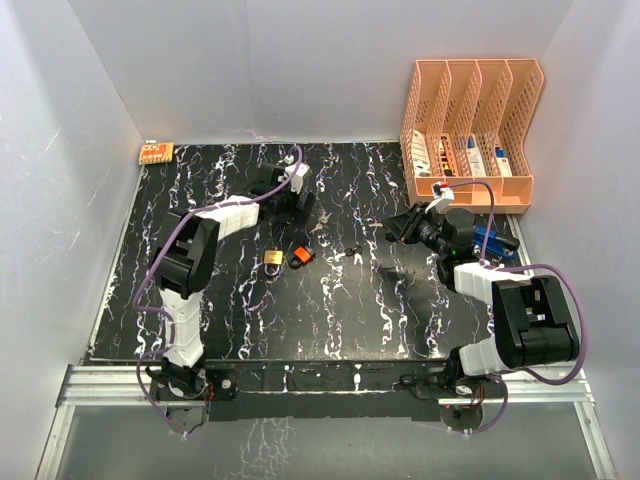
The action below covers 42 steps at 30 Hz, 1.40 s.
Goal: Unlock with the key
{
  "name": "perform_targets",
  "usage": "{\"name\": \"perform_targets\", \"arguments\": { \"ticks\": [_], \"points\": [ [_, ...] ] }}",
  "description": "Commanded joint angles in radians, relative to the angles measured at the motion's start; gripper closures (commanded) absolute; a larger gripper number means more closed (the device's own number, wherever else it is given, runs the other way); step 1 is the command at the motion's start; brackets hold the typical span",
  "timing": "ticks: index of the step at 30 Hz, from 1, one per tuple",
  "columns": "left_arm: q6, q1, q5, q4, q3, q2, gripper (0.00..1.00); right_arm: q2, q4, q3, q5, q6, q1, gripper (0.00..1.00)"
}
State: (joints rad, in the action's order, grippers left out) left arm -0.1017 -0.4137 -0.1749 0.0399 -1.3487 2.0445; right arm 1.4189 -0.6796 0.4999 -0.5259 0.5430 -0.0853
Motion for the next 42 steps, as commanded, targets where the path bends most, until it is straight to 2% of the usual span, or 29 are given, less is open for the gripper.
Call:
{"name": "perform_targets", "arguments": {
  "ticks": [1,6,16,22,32,42],
  "points": [
    [-0.054,0.029,-0.032,-0.034,-0.044,0.016,0.02,-0.026,-0.037,0.045,-0.003,-0.018,-0.006,1.00],
    [-0.070,0.045,-0.052,-0.004,-0.026,0.012,0.02,-0.015,-0.042,0.047,-0.008,-0.020,-0.009,1.00],
    [-0.097,0.052,-0.191,0.031,-0.010,0.036,0.02,0.002,-0.050,0.055,-0.013,-0.020,-0.015,1.00],
    [-0.078,0.051,-0.252,0.003,-0.025,0.047,0.03,0.006,-0.052,0.057,-0.014,-0.020,-0.016,1.00],
    [-0.063,0.032,-0.197,0.016,0.032,0.020,0.07,0.000,-0.052,0.054,-0.015,-0.020,-0.018,1.00],
    [-0.125,0.004,-0.065,-0.053,-0.012,0.056,0.23,-0.005,-0.050,0.054,-0.013,-0.021,-0.019,1.00]
  ]
}}
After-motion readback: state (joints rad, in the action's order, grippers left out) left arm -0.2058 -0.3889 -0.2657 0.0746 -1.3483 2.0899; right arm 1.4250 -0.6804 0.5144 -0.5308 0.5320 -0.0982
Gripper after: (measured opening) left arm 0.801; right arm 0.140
